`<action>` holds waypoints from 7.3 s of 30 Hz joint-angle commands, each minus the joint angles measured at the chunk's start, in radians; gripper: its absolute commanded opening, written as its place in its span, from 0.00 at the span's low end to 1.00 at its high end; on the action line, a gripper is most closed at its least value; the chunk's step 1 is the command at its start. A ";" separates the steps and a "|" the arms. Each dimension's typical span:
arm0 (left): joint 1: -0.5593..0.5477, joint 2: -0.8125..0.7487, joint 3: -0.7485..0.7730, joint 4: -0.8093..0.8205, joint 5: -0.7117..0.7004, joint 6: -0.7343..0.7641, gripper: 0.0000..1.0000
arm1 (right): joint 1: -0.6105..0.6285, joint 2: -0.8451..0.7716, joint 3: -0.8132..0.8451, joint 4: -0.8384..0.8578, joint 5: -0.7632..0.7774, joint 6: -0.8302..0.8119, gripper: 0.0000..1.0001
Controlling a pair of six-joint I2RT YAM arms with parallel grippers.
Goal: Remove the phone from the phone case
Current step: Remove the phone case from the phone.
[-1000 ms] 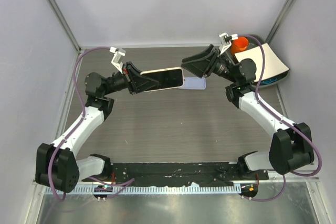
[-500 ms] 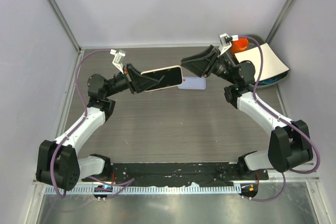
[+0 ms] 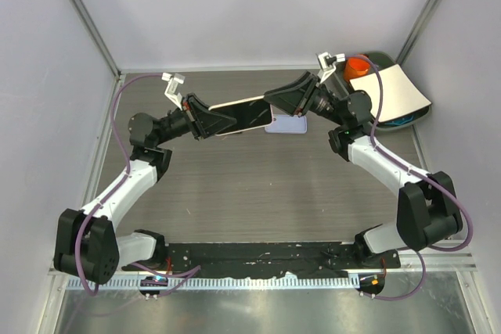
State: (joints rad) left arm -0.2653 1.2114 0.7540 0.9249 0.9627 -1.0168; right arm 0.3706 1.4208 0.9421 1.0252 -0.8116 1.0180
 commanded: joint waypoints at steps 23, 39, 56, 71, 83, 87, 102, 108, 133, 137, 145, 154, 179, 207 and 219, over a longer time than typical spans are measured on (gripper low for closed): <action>-0.003 -0.012 0.005 0.106 0.024 0.026 0.00 | 0.050 0.040 0.034 0.151 -0.011 0.145 0.27; -0.008 -0.023 0.002 0.112 0.076 0.075 0.01 | 0.053 0.044 0.031 0.210 0.003 0.345 0.24; -0.014 -0.027 0.008 0.112 0.094 0.087 0.01 | 0.059 0.035 0.014 0.285 0.023 0.467 0.33; -0.009 -0.030 0.004 0.111 0.050 0.072 0.00 | 0.082 0.036 0.001 0.185 0.019 0.329 0.31; 0.023 -0.026 -0.015 0.172 -0.024 -0.015 0.00 | 0.087 0.033 -0.012 0.168 0.031 0.264 0.33; 0.029 -0.026 -0.019 0.192 -0.038 -0.032 0.00 | 0.087 0.027 -0.022 0.170 0.038 0.254 0.33; 0.032 -0.023 -0.030 0.218 -0.047 -0.046 0.00 | 0.087 0.035 -0.029 0.179 0.060 0.247 0.36; 0.031 -0.024 -0.036 0.216 -0.035 -0.020 0.00 | 0.085 0.038 -0.023 0.245 0.063 0.346 0.38; 0.024 -0.019 -0.039 0.207 0.011 0.046 0.01 | 0.090 0.052 -0.028 0.279 0.091 0.508 0.34; 0.026 -0.021 -0.041 0.204 0.010 0.046 0.01 | 0.093 0.055 -0.028 0.282 0.091 0.511 0.33; 0.024 -0.023 -0.041 0.204 0.019 0.055 0.01 | 0.094 0.058 -0.025 0.285 0.086 0.522 0.16; -0.011 -0.041 -0.030 0.204 0.182 0.198 0.00 | 0.097 0.052 -0.038 0.302 0.118 0.629 0.12; -0.080 -0.090 0.011 0.278 0.375 0.169 0.00 | 0.117 0.122 -0.082 0.144 0.173 0.571 0.01; 0.000 -0.062 -0.054 0.506 0.045 -0.065 0.00 | 0.163 0.142 -0.029 -0.135 0.184 0.208 0.01; 0.040 -0.076 -0.077 0.382 -0.025 0.003 0.00 | 0.149 0.110 -0.012 -0.111 0.158 0.197 0.01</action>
State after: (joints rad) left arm -0.2150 1.2011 0.6498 1.1133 0.9977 -1.0580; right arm 0.4938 1.5124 0.9207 1.0294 -0.6056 1.2999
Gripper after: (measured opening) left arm 0.211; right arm 0.225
